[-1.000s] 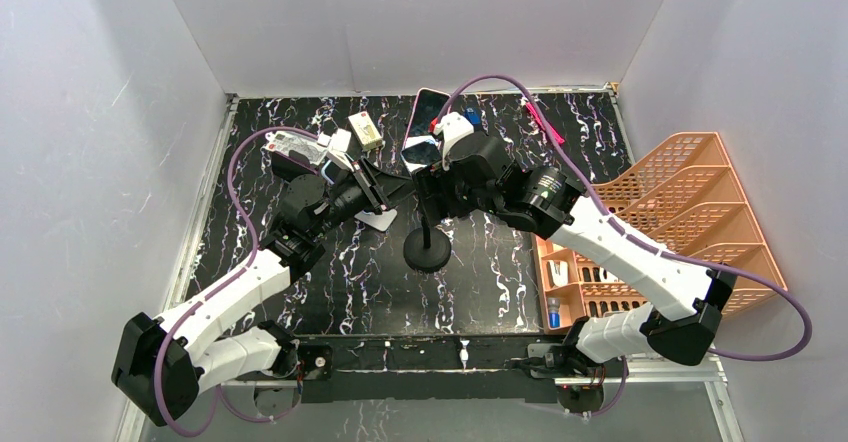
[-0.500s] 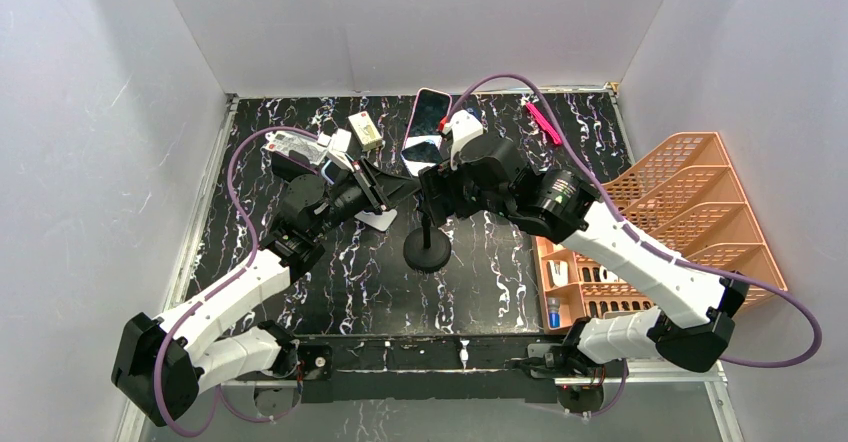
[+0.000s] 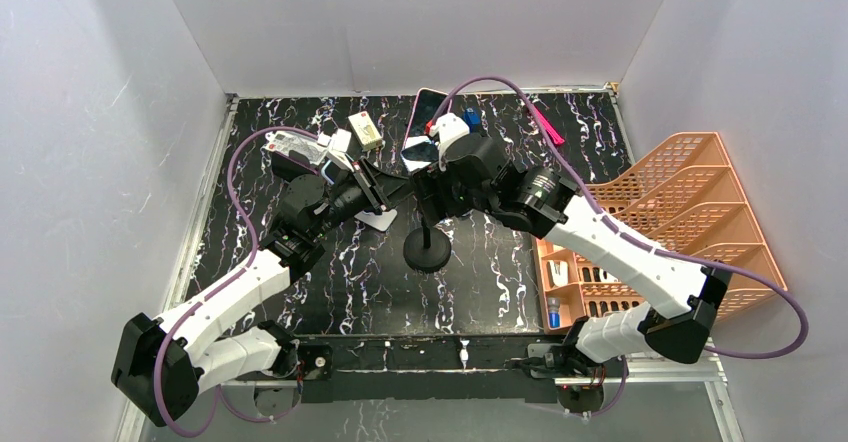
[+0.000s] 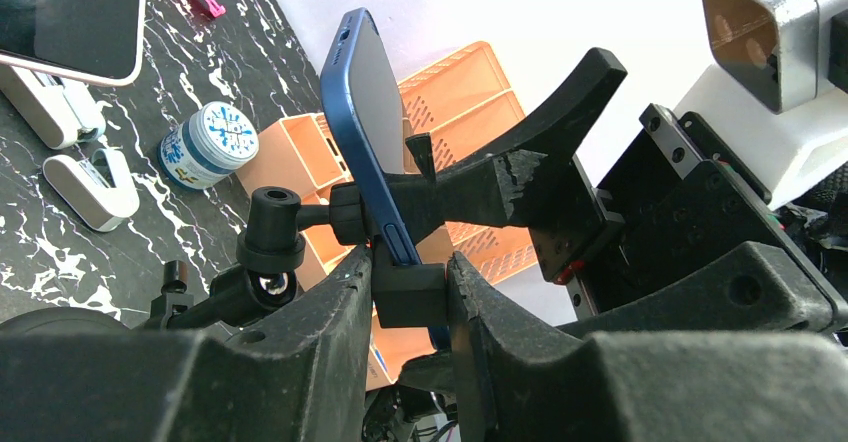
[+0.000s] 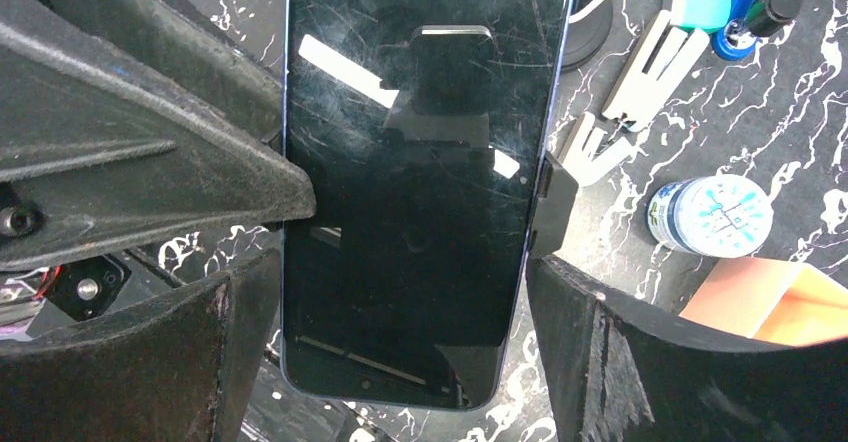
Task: Remove the phone from the phone stand
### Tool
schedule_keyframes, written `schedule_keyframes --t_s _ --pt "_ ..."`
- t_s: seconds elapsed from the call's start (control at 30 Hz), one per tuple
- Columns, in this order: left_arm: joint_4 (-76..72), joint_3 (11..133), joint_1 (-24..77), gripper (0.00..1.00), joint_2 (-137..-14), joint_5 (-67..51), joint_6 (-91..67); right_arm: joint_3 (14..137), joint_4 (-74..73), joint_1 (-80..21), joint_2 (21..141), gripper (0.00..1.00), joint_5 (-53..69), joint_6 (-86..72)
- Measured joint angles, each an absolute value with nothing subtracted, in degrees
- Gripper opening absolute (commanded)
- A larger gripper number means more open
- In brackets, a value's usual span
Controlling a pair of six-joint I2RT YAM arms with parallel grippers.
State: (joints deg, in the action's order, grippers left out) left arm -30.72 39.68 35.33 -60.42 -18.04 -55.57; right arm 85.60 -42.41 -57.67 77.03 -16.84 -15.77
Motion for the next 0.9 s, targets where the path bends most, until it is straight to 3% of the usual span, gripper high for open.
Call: schedule_keyframes --t_s 0.1,0.37,0.63,0.73,0.9 --pt "-30.72 39.68 35.33 0.00 -60.42 -18.04 -55.57 85.58 -41.95 -57.67 77.47 0.92 -17.87 -15.38" --pt "-30.09 39.68 35.33 0.00 -60.10 -17.91 -55.46 85.34 -40.47 -57.95 77.62 0.59 -19.27 -15.05" --pt "-28.64 39.68 35.33 0.00 -59.18 -17.63 -54.15 83.96 -39.11 -58.67 77.06 0.22 -20.67 -15.03" --pt "-28.05 39.68 35.40 0.00 -58.76 -17.67 -53.32 82.89 -38.74 -59.02 76.12 0.00 -20.99 -15.14" --pt "-27.18 39.68 35.38 0.00 -58.24 -18.22 -52.03 80.77 -37.08 -59.18 74.70 0.00 -20.86 -15.94"
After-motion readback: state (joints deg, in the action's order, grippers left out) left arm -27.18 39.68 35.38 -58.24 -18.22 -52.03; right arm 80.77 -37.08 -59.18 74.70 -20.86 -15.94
